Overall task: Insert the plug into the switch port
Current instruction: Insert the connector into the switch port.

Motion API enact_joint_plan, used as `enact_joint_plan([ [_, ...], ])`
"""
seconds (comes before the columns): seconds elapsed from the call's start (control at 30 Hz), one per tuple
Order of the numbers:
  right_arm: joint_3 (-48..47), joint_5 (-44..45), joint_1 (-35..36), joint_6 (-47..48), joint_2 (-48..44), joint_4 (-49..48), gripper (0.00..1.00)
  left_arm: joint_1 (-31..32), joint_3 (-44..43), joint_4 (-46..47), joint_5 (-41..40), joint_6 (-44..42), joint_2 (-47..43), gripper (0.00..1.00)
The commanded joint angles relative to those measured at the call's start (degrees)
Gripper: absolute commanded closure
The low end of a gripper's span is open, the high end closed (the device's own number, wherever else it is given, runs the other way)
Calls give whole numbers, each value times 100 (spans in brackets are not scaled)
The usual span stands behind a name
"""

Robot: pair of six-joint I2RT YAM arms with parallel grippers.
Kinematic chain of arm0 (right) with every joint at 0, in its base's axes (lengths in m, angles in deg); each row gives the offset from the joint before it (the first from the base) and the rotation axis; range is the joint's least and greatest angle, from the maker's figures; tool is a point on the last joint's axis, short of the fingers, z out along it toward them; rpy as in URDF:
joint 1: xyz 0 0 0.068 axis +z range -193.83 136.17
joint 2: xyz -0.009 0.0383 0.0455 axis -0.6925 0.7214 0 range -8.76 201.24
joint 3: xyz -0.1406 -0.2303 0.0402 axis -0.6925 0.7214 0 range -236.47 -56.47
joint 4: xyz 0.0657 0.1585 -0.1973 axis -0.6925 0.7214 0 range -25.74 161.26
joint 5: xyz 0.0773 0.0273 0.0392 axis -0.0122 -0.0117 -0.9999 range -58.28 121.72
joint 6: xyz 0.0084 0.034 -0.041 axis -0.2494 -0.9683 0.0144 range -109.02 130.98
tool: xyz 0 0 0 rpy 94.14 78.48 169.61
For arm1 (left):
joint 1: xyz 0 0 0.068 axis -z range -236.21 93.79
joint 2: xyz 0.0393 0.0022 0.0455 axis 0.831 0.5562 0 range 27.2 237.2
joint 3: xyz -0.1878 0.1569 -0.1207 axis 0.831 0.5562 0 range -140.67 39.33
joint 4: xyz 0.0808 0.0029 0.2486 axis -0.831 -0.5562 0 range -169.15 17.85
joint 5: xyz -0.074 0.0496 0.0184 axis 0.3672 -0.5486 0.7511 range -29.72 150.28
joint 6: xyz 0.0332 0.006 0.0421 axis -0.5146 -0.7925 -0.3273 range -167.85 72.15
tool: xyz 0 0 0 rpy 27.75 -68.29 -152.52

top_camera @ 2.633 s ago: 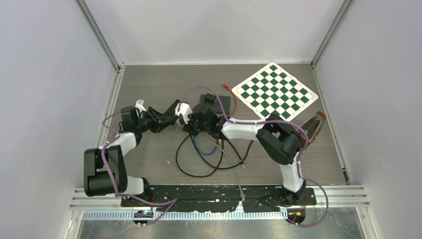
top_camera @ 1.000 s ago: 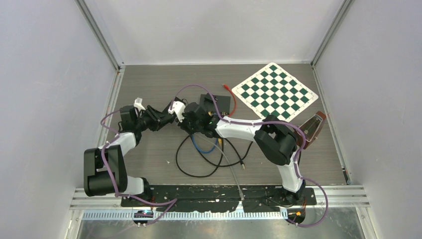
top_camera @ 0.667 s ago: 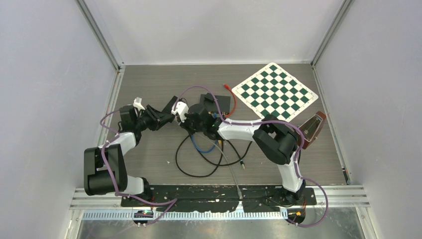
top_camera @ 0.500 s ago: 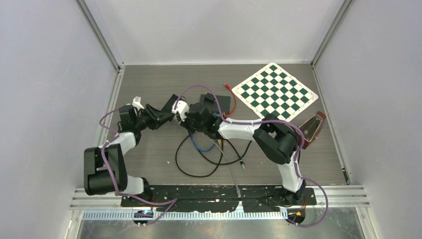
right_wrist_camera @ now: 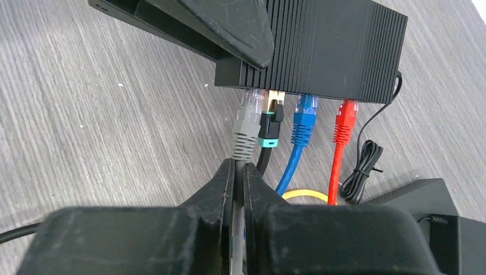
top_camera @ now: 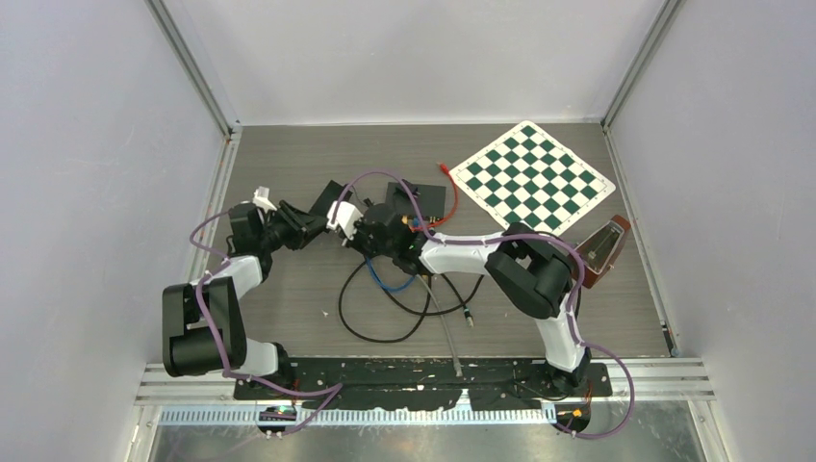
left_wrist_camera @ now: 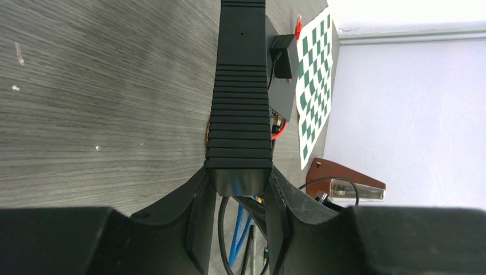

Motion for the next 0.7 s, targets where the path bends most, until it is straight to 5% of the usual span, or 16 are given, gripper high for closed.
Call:
enact_joint_plan([
  [0.0, -361, -11, 56, 373, -41, -2326, 95, 254, 299, -309, 1231, 218, 24, 100],
  [0.67, -691, 101, 221, 772, -16, -2345, 95, 386, 205, -723, 1128, -111, -4, 100],
])
